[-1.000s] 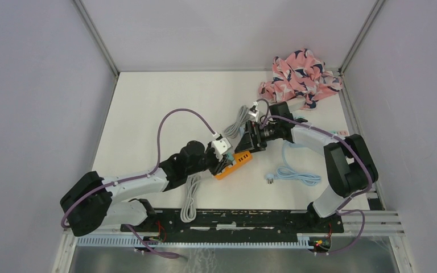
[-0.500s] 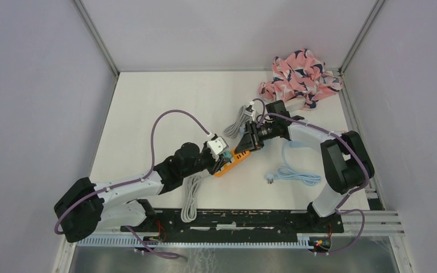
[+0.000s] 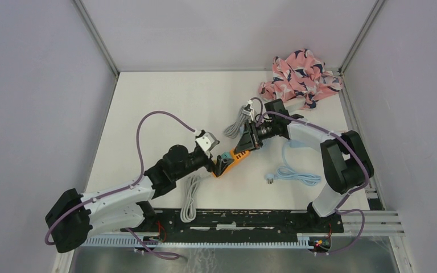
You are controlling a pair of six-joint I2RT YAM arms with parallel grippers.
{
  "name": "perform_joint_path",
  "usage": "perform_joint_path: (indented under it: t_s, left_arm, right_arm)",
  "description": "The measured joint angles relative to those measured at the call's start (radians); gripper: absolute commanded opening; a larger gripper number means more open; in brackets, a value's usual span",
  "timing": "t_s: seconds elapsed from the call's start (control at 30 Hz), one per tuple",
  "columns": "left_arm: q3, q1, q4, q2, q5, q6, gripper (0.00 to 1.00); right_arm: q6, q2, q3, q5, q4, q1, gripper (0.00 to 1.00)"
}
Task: Pull the plug off the socket
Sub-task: Remove the plug from the socket.
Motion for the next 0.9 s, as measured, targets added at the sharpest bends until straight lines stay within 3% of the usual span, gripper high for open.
perform_joint_path:
  t_s: [0.3,0.9]
  left_arm:
    - [0.021,0.000,-0.116,-0.150,-0.087,-0.148,0.99]
    - [0.145,0.000,-0.336,-0.195,-0.096,-0.365,0.97]
  right_arm:
    - [-0.062,0.000,0.018,-0.026,-0.043,0.000,0.00]
    - [-0.097,0.000,0.031,-0.035,-0.081,-0.004,0.00]
